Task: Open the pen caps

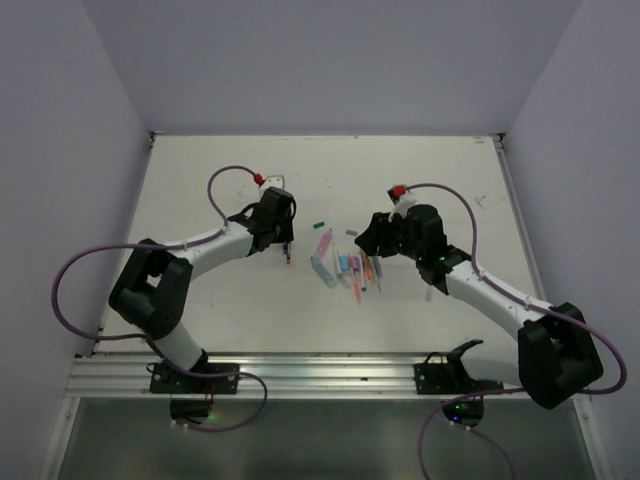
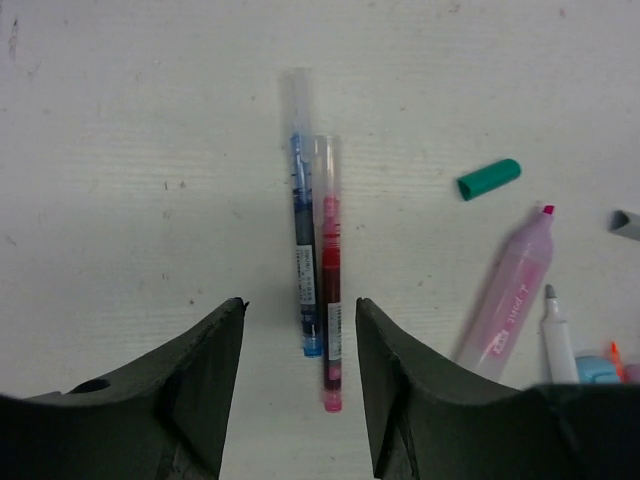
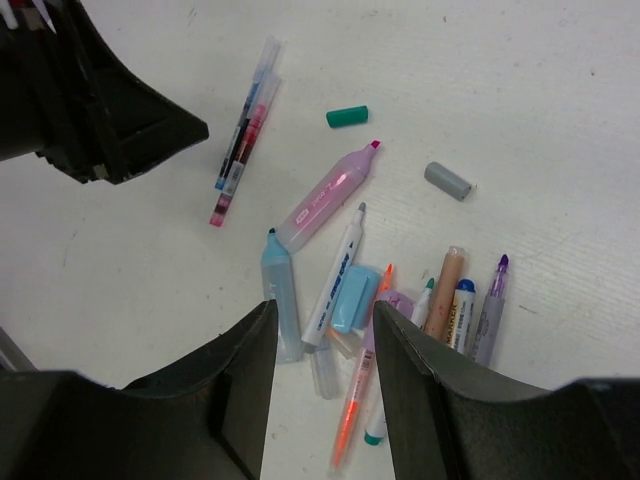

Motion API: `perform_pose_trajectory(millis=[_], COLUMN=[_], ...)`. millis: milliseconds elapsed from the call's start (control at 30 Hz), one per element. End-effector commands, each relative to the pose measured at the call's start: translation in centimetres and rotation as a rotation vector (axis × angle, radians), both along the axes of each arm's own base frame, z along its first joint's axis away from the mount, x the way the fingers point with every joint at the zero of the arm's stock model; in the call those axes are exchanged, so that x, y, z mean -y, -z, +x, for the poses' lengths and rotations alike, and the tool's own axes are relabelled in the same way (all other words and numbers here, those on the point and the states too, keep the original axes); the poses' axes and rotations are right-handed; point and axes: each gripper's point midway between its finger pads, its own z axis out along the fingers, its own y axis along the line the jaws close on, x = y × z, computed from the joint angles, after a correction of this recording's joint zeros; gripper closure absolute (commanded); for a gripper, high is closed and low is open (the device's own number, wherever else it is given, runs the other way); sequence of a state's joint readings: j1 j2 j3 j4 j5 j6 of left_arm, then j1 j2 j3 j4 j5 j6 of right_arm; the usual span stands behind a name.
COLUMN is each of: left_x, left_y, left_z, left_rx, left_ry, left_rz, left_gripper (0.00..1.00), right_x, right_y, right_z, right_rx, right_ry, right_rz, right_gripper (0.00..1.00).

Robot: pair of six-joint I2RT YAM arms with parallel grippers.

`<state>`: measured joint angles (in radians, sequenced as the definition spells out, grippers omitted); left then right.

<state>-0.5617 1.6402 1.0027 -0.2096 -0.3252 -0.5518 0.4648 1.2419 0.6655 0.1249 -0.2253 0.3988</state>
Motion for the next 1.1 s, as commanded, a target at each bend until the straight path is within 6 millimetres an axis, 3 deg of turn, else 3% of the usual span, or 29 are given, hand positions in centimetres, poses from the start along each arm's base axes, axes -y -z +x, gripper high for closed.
perform_pose_trajectory(millis=[0,100,533,800,867,1000,1067], left_x=[-1.0,-0.9,-0.7,-0.9,-1.2,-1.6,-1.7], left_y=[0.5,1.3,4.8,5.2,5.7,5.9,5.4], left_z=[0.7,1.0,1.5,1.6,1.5,1.3,1.3], left_rx=[-0.011,-0.031,-0.102,-0.106,-0.123,-0.132,-0.124], left_ry=[-0.021,-0.021,-0.006,-0.011,-0.018,-0.025,-0.028], left_rz=[0.043,0.035,0.028,0.041,0.052,0.063,0.063], left_gripper=[0.52,0.59,0.62,0.63,0.69,0.97,1.0], right_x=[0.1,0.1,-0.1,-0.2,-0.2,-0.4,-0.6], right_y=[-1.2,-1.2,-0.3,-0.4,-0.4,-0.6,-1.1], right_z=[0.1,0.1,0.0,0.0,0.1,0.0,0.0], right_rx=[0.044,0.043,0.023,0.023,0.021,0.021,0.029], right_ry=[0.0,-0.004,-0.009,-0.013,-0.012,-0.022,-0.033], right_rz=[-0.002,0.0,0.0,0.002,0.003,0.011,0.02], right_gripper=[0.53,0.53,0.52,0.52,0.52,0.52,0.52])
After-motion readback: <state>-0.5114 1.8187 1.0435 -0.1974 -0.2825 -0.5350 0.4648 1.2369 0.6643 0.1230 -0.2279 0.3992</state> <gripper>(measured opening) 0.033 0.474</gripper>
